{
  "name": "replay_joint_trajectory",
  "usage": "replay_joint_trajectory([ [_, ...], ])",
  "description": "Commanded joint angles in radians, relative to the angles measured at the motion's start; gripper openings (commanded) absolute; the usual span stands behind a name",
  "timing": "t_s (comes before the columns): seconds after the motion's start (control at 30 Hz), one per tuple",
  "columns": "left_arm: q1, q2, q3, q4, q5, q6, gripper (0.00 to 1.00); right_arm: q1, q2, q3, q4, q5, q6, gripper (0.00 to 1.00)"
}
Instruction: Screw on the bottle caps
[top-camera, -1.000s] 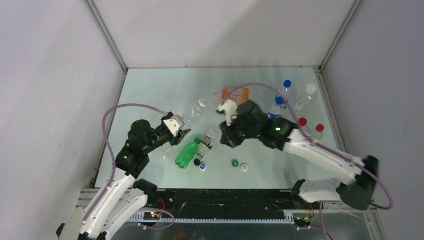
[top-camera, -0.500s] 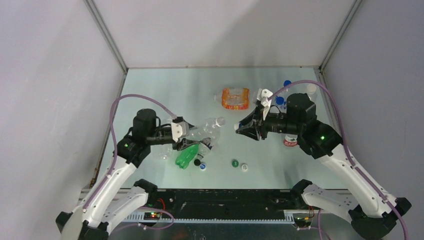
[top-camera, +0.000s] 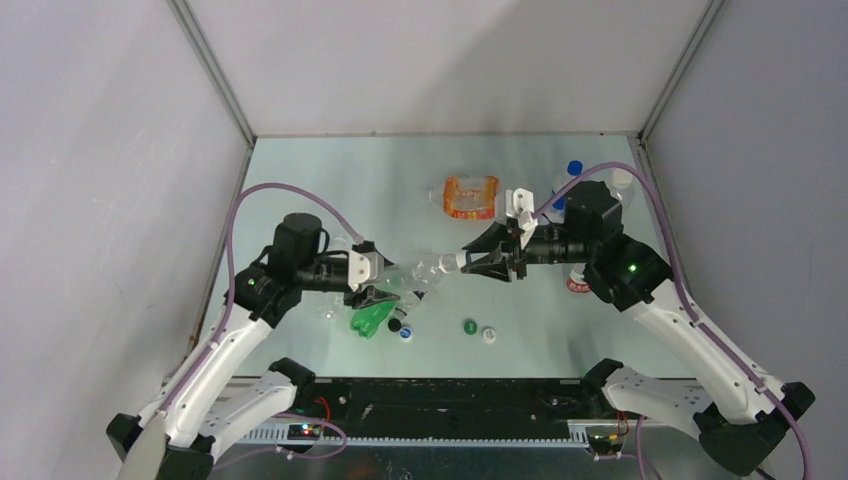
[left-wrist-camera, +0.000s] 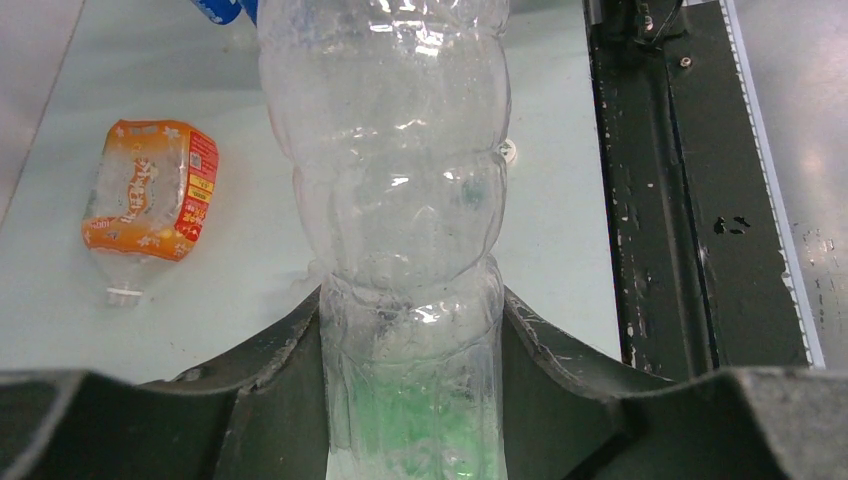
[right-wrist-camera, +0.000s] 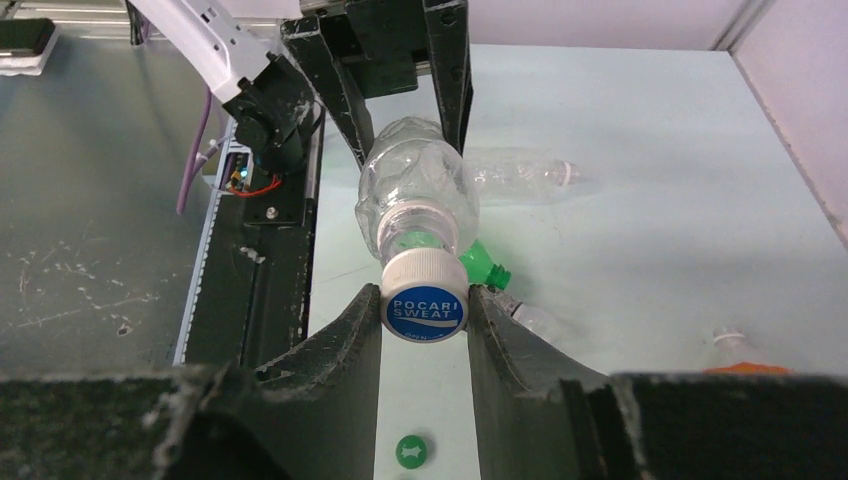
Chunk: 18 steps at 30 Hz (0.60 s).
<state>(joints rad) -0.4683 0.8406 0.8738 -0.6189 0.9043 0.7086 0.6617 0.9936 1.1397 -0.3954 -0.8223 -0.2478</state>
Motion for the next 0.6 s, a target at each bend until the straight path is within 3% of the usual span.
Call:
replay_joint_trajectory([
  [0.0,-0.016,0.006,0.068,-0.039,0.015,0.046,0.22,0.023,0.027,0.025,0.035,-0.034,-0.067,0.11],
  [0.37,-0.032,0.023,0.105,-0.077,0.013,0.047,0.2,0.053,0.059,0.028,0.038,-0.03,-0.107,0.11],
  [0.57,-0.032,0.065,0.162,-0.145,0.068,0.051,0.18,0.069,0.081,0.028,-0.042,-0.068,-0.236,0.12],
])
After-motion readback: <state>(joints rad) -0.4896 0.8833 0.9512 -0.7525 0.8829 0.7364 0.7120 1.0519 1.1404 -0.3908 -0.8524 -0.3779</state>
